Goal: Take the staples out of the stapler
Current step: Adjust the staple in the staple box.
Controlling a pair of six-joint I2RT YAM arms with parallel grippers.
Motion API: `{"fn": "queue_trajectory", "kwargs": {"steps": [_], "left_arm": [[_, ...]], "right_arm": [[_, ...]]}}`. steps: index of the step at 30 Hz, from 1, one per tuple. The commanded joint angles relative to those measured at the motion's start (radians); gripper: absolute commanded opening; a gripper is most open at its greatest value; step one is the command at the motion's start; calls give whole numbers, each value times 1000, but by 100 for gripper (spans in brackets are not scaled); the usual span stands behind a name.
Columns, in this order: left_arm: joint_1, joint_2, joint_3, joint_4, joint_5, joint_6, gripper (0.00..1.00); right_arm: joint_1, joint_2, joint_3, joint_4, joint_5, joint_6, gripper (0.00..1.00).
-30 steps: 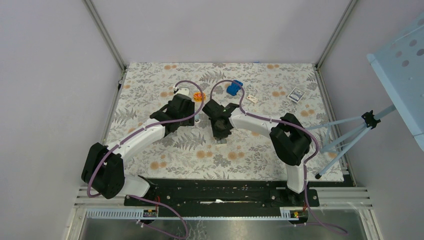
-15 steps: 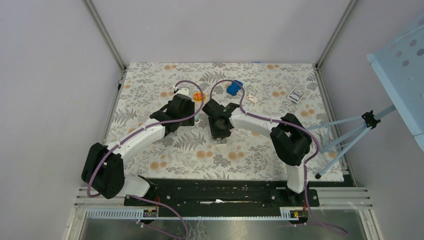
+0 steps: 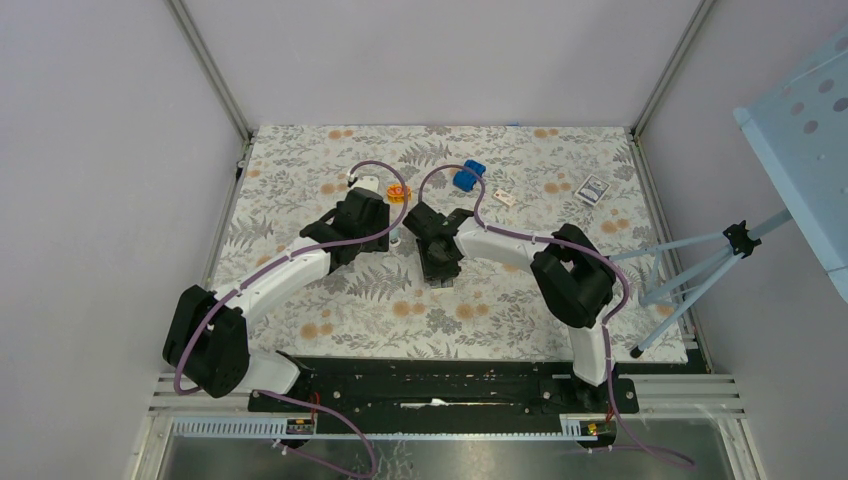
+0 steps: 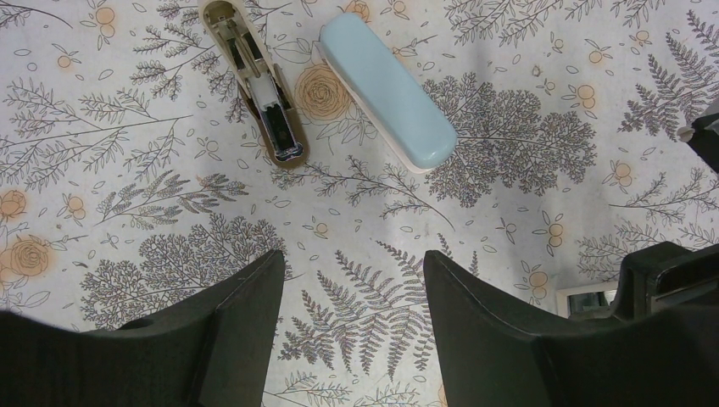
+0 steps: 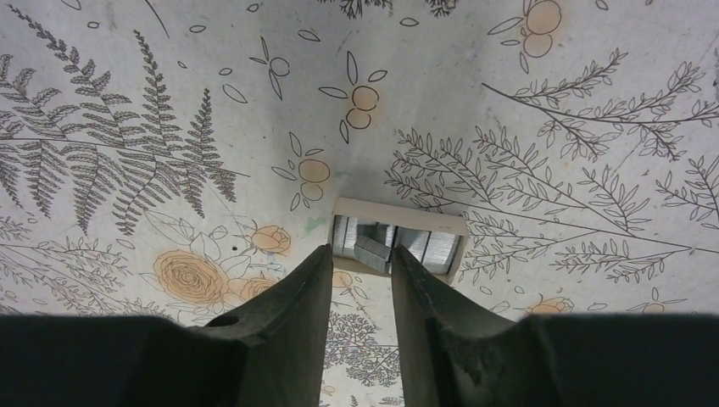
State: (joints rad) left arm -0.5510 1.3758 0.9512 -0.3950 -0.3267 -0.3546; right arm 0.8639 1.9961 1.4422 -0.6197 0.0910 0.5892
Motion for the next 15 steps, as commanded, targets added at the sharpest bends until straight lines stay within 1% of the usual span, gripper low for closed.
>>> {"fn": "queue_trajectory", "kwargs": {"steps": [1, 9, 15], "left_arm": [[-4, -33, 15, 35, -19, 13, 66], [-4, -32, 14, 35, -19, 13, 66], [-4, -31, 14, 35, -19, 13, 66]], "right_arm": [[5, 10, 15, -21, 26, -12, 37], [5, 12, 9, -19, 19, -10, 24], [6, -8, 7, -8, 20, -11, 18]]}}
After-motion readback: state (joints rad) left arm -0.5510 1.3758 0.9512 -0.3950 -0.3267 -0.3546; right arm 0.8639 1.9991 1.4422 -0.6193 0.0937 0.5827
